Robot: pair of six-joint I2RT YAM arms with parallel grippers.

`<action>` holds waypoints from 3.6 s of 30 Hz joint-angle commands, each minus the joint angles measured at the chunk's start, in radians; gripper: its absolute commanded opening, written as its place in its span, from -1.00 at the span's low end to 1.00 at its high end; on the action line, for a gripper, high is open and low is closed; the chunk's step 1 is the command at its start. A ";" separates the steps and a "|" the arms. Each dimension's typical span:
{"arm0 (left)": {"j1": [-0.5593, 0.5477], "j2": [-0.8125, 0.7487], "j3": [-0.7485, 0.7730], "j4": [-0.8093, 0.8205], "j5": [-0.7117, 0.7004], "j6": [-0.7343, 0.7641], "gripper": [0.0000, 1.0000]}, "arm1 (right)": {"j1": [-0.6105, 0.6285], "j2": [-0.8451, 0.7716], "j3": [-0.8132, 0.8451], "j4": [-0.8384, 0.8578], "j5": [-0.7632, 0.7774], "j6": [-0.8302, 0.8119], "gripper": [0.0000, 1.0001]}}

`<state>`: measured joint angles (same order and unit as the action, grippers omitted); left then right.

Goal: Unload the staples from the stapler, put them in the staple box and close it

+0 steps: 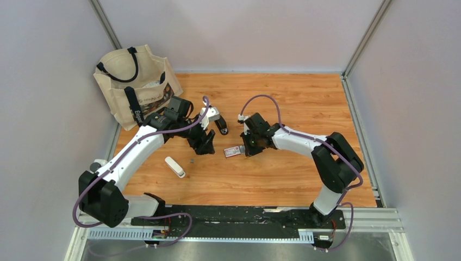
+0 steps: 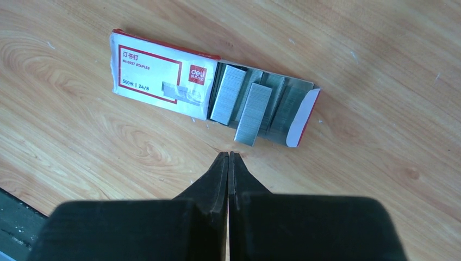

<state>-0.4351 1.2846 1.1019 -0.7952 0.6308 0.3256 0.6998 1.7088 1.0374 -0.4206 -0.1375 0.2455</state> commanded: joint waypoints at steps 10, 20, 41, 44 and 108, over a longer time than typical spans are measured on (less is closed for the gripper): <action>0.006 0.015 0.038 -0.018 0.043 0.062 0.59 | -0.034 0.055 0.072 0.085 -0.086 -0.026 -0.99; 0.006 0.012 0.035 -0.033 0.050 0.078 0.59 | -0.039 0.063 0.078 0.089 -0.102 -0.031 -0.99; -0.030 0.091 0.009 0.007 -0.060 0.164 0.61 | -0.131 -0.167 -0.074 0.161 -0.120 0.070 -0.38; -0.069 0.162 0.010 0.019 -0.136 0.207 0.61 | -0.160 -0.128 -0.056 0.169 -0.111 0.080 -0.23; -0.340 0.690 0.302 0.025 -0.551 0.380 0.54 | -0.253 0.092 -0.066 0.316 -0.329 0.209 -0.57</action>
<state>-0.7662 1.9602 1.3678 -0.7841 0.0914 0.7094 0.4419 1.8034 0.9730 -0.1291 -0.4454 0.4377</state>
